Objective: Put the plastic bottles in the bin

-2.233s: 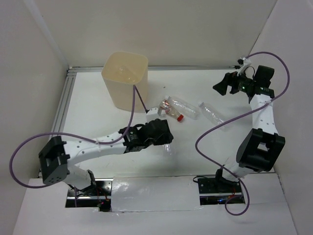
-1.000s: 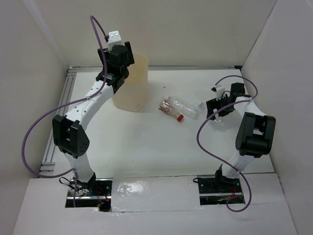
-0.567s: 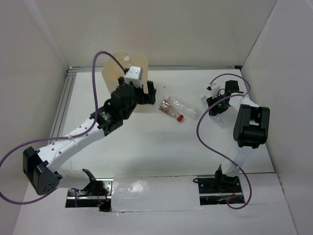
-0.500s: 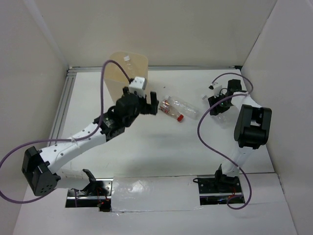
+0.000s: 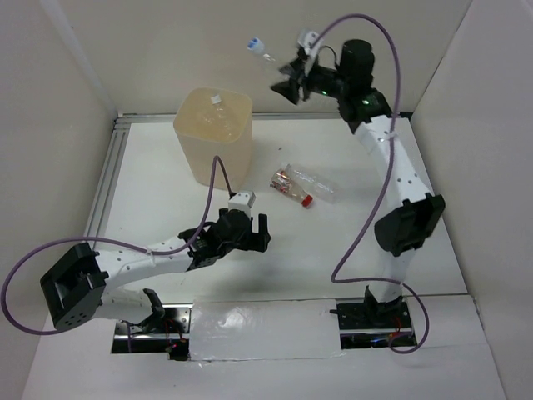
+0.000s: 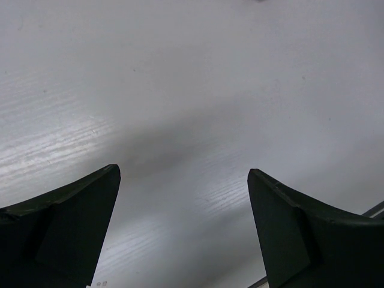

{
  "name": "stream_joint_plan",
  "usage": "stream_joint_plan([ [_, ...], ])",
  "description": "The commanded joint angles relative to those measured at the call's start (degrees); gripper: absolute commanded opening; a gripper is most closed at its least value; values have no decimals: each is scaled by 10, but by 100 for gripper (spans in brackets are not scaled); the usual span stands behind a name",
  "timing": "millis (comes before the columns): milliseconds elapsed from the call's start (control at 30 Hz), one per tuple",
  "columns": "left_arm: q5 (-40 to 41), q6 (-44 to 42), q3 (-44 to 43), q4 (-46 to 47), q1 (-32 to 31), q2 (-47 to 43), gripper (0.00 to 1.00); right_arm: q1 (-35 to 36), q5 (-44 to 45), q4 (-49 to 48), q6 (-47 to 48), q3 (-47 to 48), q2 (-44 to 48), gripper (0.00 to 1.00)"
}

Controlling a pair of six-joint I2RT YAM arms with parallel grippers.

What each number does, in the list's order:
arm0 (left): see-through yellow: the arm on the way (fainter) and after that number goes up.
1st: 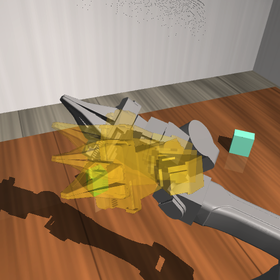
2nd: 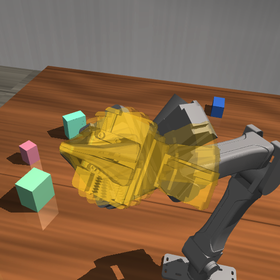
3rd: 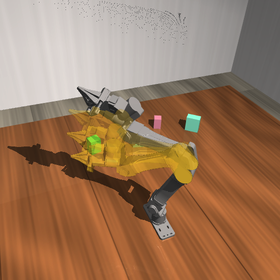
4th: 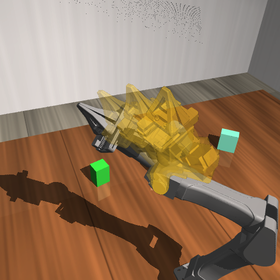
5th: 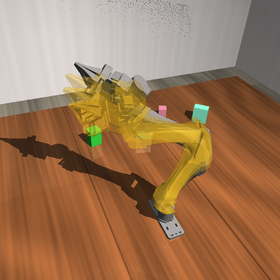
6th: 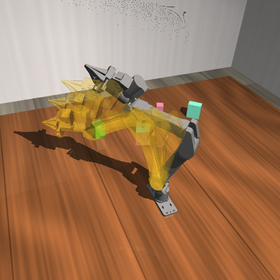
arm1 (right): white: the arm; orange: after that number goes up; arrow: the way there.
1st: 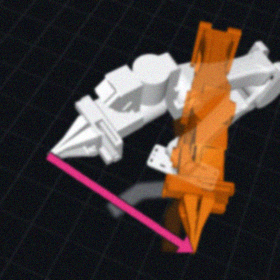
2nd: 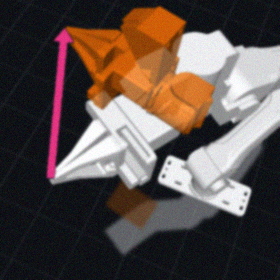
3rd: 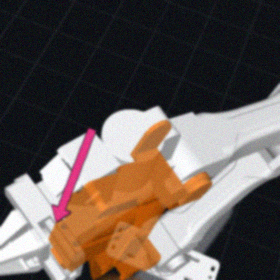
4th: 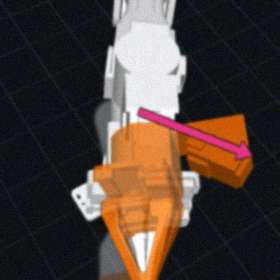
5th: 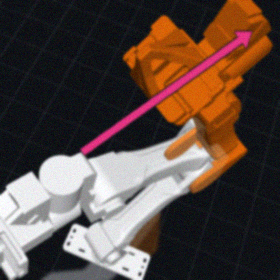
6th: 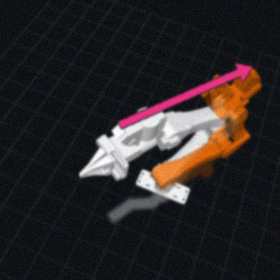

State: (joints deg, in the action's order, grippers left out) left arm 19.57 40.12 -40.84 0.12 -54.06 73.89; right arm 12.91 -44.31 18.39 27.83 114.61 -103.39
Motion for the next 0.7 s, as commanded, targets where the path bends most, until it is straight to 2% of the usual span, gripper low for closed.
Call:
stream_joint_plan([
  [0,-10,51,22,39,-16,-5,100,66,-25,-128,-162,117,-100,34],
  [33,-10,57,28,39,-16,-12,100,78,-25,-167,-192,175,-124,34],
  [100,-16,65,38,39,-21,-18,100,101,-9,-209,-257,225,-169,34],
  [200,-16,90,59,45,-32,-30,100,142,9,-290,-400,300,-280,41],
  [233,-16,90,59,45,-39,-30,100,149,18,-307,-419,328,-297,44],
  [333,-2,97,59,38,-46,-46,100,180,33,-299,-401,337,-327,52],
  [400,-1,105,59,44,-46,-52,100,189,27,-322,-413,299,-327,66],
  [533,5,112,51,58,-46,-46,100,201,27,-317,-419,294,-337,94],
  [600,5,112,41,77,-40,-28,100,201,34,-300,-419,304,-337,100],
  [667,-1,124,17,82,-25,-9,100,194,34,-293,-419,317,-331,100],
])
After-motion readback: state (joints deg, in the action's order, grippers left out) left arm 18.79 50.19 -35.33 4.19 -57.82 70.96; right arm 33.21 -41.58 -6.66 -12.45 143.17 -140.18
